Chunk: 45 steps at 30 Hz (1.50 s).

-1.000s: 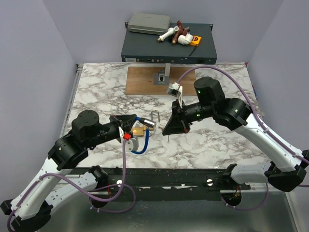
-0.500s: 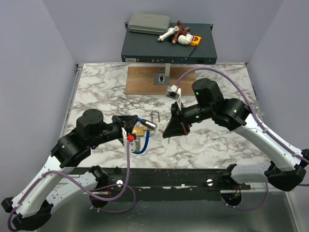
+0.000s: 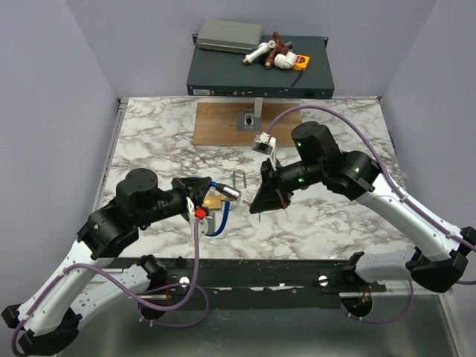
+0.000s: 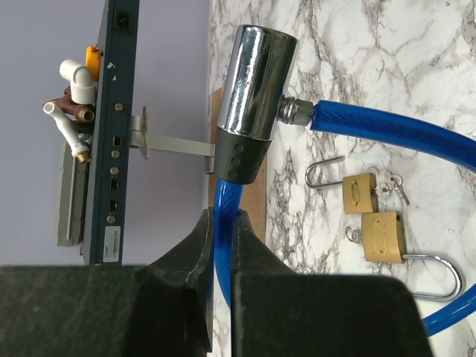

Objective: Unlock with the key

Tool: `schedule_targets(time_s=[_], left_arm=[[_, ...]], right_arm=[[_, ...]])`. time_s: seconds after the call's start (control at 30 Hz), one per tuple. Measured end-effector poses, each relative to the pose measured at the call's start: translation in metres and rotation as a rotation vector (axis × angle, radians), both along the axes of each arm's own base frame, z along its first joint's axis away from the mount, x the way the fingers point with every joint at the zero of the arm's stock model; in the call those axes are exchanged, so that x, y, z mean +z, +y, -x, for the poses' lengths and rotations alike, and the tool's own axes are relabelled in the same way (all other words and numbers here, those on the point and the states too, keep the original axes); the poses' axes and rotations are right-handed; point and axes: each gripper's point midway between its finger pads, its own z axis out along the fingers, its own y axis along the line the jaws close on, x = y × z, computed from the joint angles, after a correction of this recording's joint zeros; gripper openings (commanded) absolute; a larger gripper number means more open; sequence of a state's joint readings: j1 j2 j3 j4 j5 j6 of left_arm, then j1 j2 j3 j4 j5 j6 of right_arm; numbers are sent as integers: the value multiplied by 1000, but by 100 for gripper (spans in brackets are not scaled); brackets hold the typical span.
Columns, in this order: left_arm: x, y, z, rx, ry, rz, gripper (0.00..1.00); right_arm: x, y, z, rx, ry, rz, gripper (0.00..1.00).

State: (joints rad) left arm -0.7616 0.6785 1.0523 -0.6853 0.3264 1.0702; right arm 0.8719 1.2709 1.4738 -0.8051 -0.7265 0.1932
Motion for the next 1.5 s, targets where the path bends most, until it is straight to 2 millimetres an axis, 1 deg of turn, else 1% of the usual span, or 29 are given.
schedule_targets(time_s=[0.5,1.2,1.5], left_arm=[[1,0,4,-17,-6,1,0],[-9,-3,9,-52,12,-40,0],[-9,-4,11,-60,9,-47,0]], right_arm=[[-9,5,-2,6,20,24,1],[-10,6,0,11,22,27,1],[-10,5,0,10,24,30,1]])
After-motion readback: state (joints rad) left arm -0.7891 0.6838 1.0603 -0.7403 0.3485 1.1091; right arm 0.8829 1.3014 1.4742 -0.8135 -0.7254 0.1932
